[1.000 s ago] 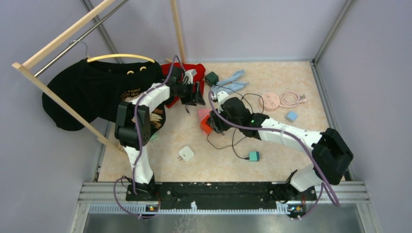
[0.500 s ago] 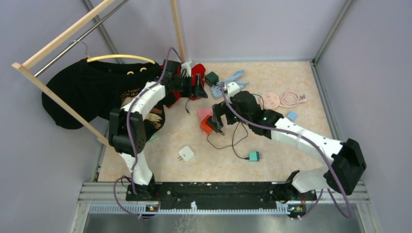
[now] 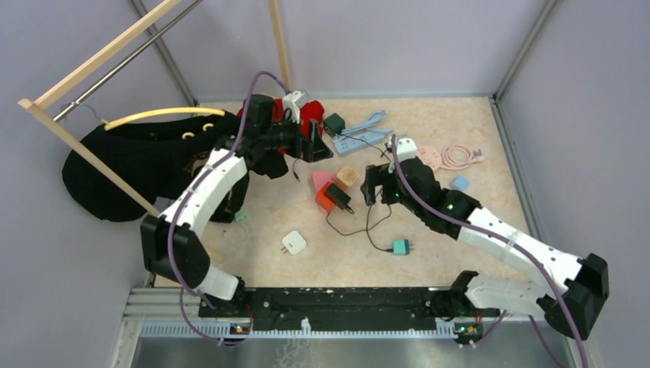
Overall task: Insert the plug
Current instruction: Pick up the plug from the center of the board.
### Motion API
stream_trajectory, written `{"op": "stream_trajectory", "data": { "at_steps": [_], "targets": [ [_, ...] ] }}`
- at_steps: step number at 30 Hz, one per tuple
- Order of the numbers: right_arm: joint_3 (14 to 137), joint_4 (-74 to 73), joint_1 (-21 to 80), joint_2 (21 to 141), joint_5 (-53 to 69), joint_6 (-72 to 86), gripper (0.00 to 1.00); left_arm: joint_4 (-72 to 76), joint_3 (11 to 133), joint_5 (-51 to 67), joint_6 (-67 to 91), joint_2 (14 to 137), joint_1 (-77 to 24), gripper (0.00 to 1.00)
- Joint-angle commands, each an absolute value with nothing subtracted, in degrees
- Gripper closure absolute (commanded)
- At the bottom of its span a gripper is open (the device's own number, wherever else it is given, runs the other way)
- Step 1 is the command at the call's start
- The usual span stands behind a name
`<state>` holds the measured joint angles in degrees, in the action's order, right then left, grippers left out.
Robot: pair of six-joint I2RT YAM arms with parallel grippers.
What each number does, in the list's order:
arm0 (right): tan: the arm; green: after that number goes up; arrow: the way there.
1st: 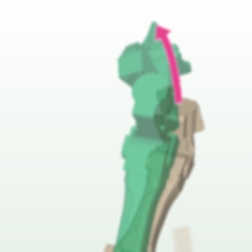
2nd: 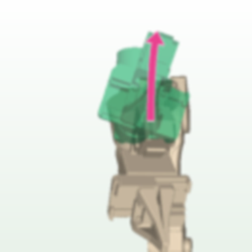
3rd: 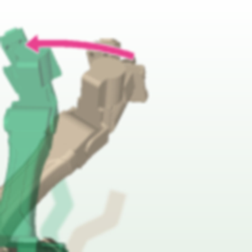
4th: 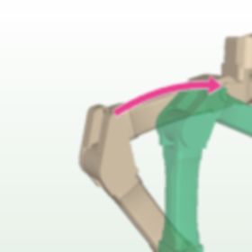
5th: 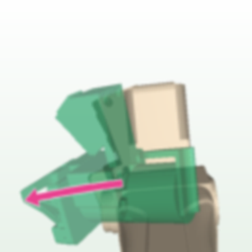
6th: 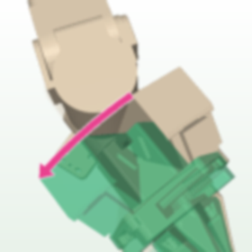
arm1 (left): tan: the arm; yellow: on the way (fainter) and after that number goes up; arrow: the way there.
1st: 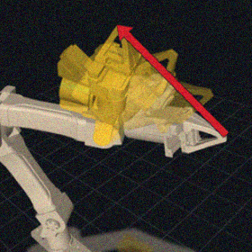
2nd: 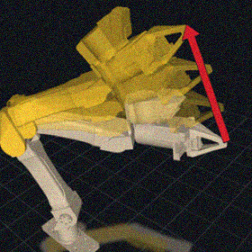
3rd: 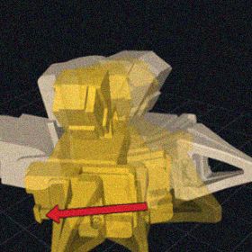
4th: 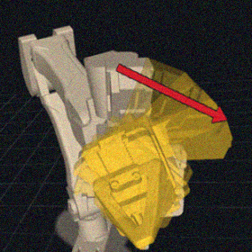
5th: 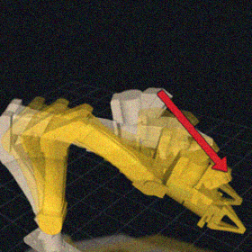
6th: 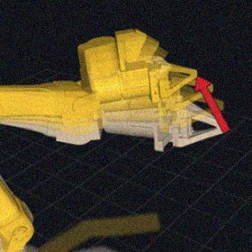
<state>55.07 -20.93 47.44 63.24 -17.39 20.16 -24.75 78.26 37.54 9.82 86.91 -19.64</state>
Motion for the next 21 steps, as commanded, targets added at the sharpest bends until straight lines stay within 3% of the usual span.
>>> {"op": "stream_trajectory", "data": {
  "at_steps": [1,7,21],
  "targets": [
    [49.16,-22.02,47.11,57.64,-21.57,29.79,0.13,-19.64,77.9,42.31,9.37,80.93,-19.77,0.01],
    [46.56,-22.66,47.11,54.54,-23.59,30.43,0.13,-14.29,77.01,46.11,13.73,78.86,-22.05,0.01],
    [45.23,-22.82,47.11,55.36,-21.95,32.34,0.12,-10.34,76.02,40.77,14.62,84.09,-29.07,0.01]
  ]
}}
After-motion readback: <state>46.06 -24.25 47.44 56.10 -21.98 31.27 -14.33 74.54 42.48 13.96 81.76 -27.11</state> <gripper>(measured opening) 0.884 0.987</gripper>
